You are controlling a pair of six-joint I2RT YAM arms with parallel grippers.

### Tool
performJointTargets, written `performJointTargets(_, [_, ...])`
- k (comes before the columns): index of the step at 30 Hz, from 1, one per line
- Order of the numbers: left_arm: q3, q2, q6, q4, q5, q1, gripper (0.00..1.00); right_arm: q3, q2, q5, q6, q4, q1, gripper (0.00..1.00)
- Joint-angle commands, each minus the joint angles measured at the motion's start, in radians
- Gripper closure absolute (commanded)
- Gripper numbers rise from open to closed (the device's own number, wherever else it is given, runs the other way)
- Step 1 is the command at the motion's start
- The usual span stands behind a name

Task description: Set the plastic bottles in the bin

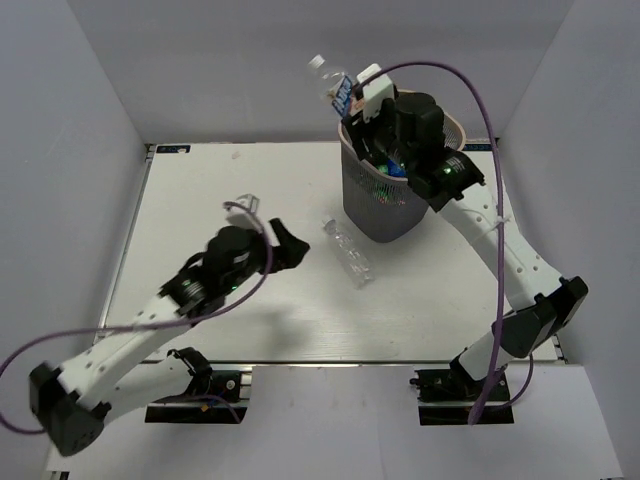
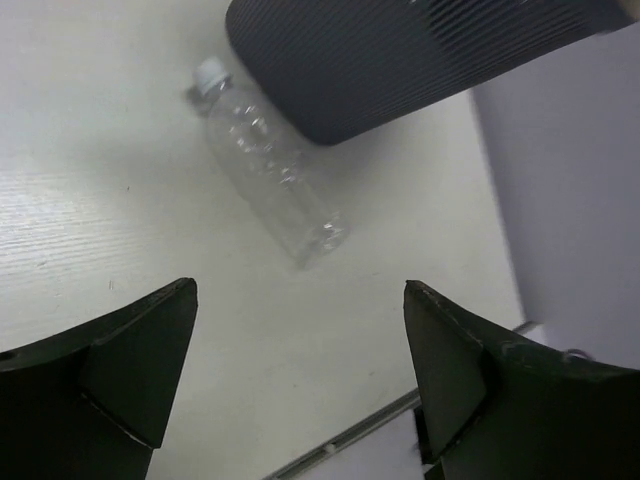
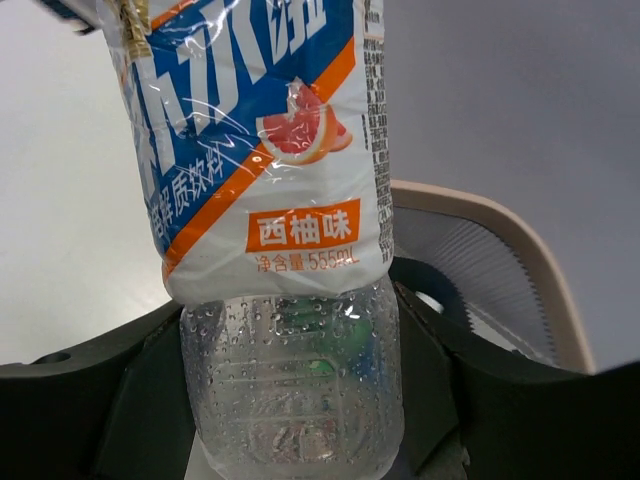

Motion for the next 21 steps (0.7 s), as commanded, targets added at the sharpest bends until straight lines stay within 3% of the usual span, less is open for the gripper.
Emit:
performJointTargets(1, [0.031,0.239,0.017,0.103,0.074,-0.012,0.06,0.098,0.040,0.080,0.057,-0.080,-0.078,1.00])
performJointTargets(2, [0.052,0.339,0.007,0.154,0.085,-0.012,0.04,0.109,0.044,0.063,0.083,-0.099,-0.110,1.00])
performJointTargets(8, [0.185,0.563,0.007,0.261,0.057,-0.012,0.00,0.116,0.056,-0.051,0.123,-0.196,-0.238,0.99])
performJointTargets(9, [0.205,0.592,0.007,0.261,0.044,-0.012,0.00,0.115,0.054,-0.076,0.124,-0.203,-0.242,0.85])
performJointTargets(10, [0.245,0.618,-0.006,0.261,0.033,-0.012,0.00,0.101,0.053,-0.117,0.121,-0.219,-0.252,0.39])
performJointTargets(11, [0.259,0.667,-0.006,0.261,0.033,-0.012,0.00,0.098,0.048,-0.150,0.120,-0.237,-0.265,0.18])
performJointTargets(12, [0.271,0.689,-0.016,0.290,0.033,-0.012,0.00,0.095,0.048,-0.155,0.120,-0.245,-0.270,0.10])
performJointTargets(18, [0.376,0.836,-0.072,0.299,0.033,-0.033,0.00,0.064,-0.008,-0.225,0.158,-0.243,-0.333,0.10])
performJointTargets(21, [0.458,0.915,-0.082,0.227,-0.002,-0.052,0.00,0.023,-0.045,-0.240,0.181,-0.240,-0.374,0.10])
